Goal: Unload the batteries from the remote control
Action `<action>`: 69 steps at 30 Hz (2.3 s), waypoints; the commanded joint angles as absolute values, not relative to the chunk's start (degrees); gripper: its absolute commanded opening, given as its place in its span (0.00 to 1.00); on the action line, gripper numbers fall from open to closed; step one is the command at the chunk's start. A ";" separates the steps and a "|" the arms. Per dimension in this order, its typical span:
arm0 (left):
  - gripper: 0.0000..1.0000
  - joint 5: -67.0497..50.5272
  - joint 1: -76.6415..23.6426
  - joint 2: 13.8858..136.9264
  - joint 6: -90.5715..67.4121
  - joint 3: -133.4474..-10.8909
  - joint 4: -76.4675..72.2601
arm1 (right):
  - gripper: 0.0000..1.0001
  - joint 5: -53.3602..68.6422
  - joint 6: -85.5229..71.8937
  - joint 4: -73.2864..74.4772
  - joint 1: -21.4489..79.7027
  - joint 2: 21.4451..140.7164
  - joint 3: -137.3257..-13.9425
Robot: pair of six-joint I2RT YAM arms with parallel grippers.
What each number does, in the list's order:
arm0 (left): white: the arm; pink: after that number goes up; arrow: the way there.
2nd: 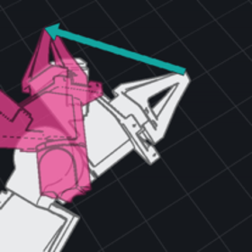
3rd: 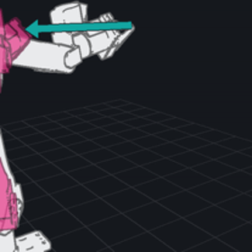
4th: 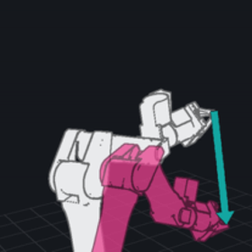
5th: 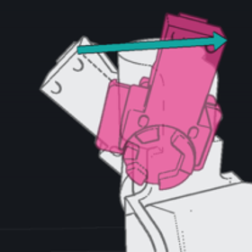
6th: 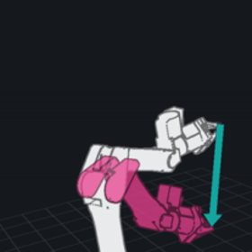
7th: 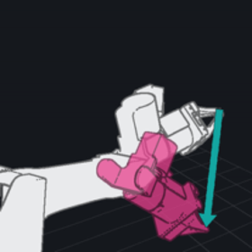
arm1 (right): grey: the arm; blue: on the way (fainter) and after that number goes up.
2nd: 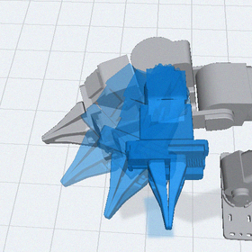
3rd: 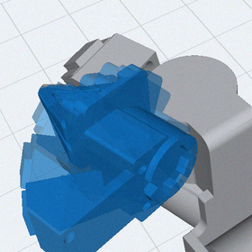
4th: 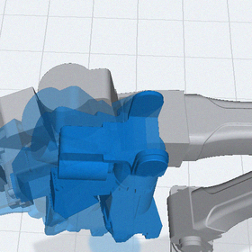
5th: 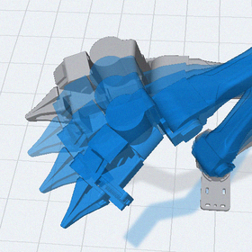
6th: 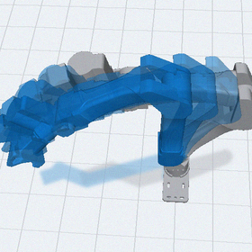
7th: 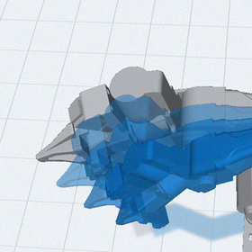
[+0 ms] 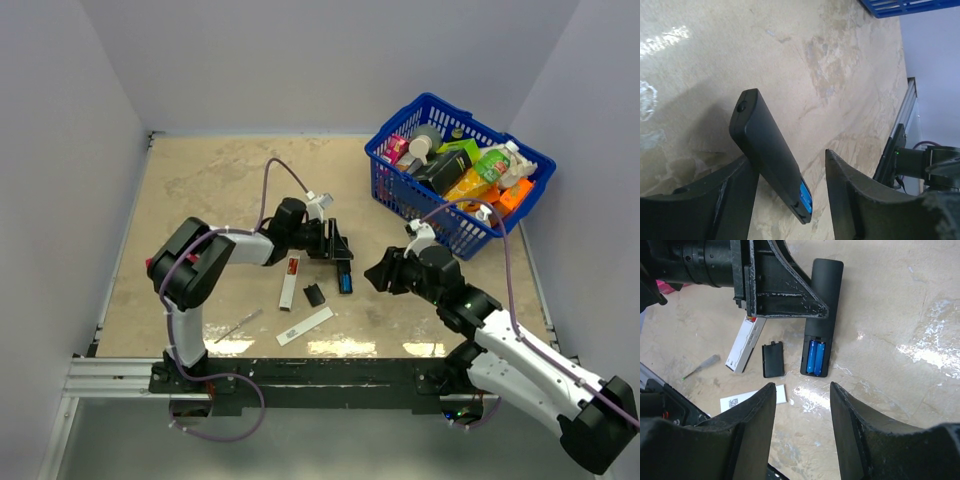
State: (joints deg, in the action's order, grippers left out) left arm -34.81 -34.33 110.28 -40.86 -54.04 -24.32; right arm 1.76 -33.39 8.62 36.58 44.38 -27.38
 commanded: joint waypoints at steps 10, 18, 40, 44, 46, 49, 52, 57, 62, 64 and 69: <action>0.74 -18.99 -34.72 101.52 -28.74 -63.54 -0.71 | 0.51 -0.88 -32.61 10.99 36.30 41.14 -31.55; 0.75 2.23 -34.37 89.58 -29.44 -64.16 18.87 | 0.51 -0.18 -33.05 10.63 36.30 41.66 -32.08; 0.75 3.98 -24.03 58.19 -39.97 -46.50 44.74 | 0.50 1.14 -32.87 12.22 36.47 41.13 -33.75; 0.74 -3.77 -19.78 56.08 -47.35 -44.04 44.56 | 0.50 1.14 -32.96 12.66 36.39 41.13 -34.36; 0.71 -3.52 -19.69 54.59 -56.45 -40.37 44.56 | 0.50 1.05 -33.13 12.83 36.30 40.70 -34.28; 0.66 -0.96 -19.69 51.78 -68.89 -36.39 47.03 | 0.50 1.05 -33.57 12.92 36.39 39.64 -33.66; 0.64 -2.19 -19.69 50.20 -77.32 -33.93 47.11 | 0.50 0.97 -33.58 13.18 36.30 38.67 -33.14; 0.64 -2.38 -19.69 44.66 -91.81 -29.19 46.58 | 0.50 0.79 -33.31 14.23 36.39 37.71 -33.05; 0.64 4.12 -19.69 41.75 -99.13 -28.21 50.36 | 0.50 0.97 -33.40 14.68 36.30 37.00 -33.31; 0.64 5.44 -19.69 42.18 -101.59 -27.78 51.15 | 0.50 0.97 -33.40 14.68 36.39 37.09 -33.31; 0.63 4.40 -19.69 45.60 -105.03 -27.42 50.01 | 0.50 1.32 -33.57 14.50 36.39 37.18 -33.22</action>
State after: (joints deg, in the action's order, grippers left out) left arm 2.87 -19.92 42.98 -98.56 -27.77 49.47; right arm 0.99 -33.30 15.11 36.58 37.78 -31.53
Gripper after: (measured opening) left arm 0.636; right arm 0.505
